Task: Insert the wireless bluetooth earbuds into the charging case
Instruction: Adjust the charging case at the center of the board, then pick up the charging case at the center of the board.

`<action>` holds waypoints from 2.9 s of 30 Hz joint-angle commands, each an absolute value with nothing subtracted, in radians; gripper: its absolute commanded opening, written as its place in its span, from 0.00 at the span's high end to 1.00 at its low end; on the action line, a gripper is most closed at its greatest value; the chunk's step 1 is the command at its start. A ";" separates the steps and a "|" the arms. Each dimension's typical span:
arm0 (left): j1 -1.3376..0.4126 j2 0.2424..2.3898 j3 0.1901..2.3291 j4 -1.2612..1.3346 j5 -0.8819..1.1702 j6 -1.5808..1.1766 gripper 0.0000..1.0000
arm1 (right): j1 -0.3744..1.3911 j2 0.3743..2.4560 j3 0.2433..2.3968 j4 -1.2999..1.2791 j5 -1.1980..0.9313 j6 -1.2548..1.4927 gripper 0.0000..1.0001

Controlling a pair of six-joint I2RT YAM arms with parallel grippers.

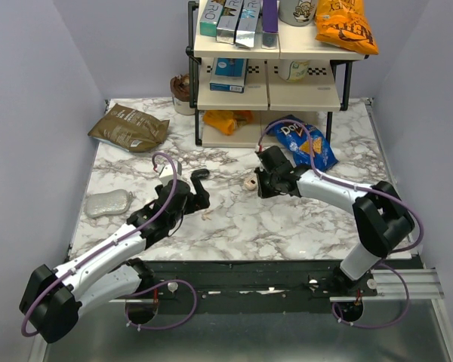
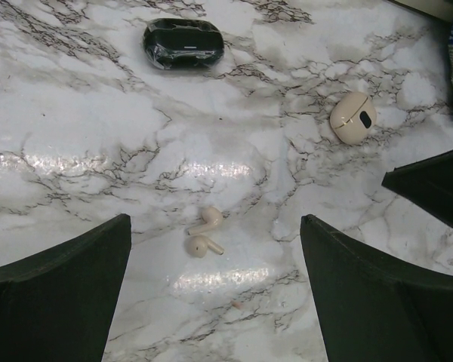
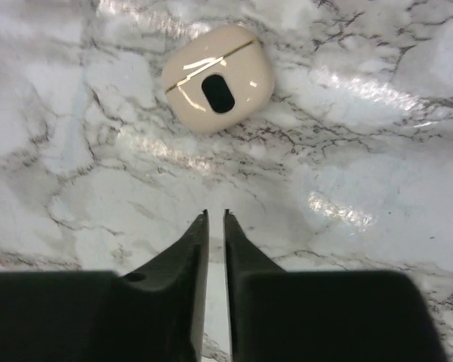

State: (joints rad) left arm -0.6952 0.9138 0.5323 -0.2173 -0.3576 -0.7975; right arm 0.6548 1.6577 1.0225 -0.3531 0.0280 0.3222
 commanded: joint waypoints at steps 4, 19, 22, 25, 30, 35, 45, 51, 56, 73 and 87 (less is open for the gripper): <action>-0.698 0.920 0.538 -0.204 -0.348 -0.808 0.01 | 0.653 1.706 1.055 -0.290 0.111 0.356 0.99; -0.696 0.907 0.532 -0.226 -0.371 -0.811 0.01 | 0.653 1.879 1.182 -0.219 0.037 0.357 0.99; -0.696 0.910 0.535 -0.229 -0.374 -0.808 0.01 | 0.653 1.899 1.215 -0.227 0.020 0.357 0.99; -0.696 0.919 0.535 -0.229 -0.377 -0.808 0.01 | 0.653 1.920 1.250 -0.233 0.008 0.350 0.99; -0.698 0.939 0.545 -0.236 -0.388 -0.807 0.01 | 0.655 1.852 1.211 -0.200 -0.026 0.342 0.99; -0.696 0.969 0.566 -0.213 -0.367 -0.756 0.01 | 0.641 1.718 1.143 -0.159 0.104 0.348 0.99; -0.703 1.162 0.681 -0.033 -0.144 -0.513 0.05 | 0.600 1.493 1.063 -0.201 0.225 0.445 0.61; -0.703 1.532 1.073 -0.280 -0.106 -0.275 0.01 | 0.600 1.174 0.883 -0.273 0.268 0.515 0.34; -0.701 1.647 1.103 -0.164 0.087 -0.123 0.01 | 0.600 0.942 0.759 -0.313 0.268 0.477 0.29; -0.701 2.065 1.535 -0.385 0.138 0.035 0.01 | 0.600 0.746 0.727 -0.419 0.184 0.436 0.24; -0.703 2.163 1.588 -0.410 0.132 0.023 0.03 | 0.600 0.721 0.738 -0.442 0.187 0.431 0.24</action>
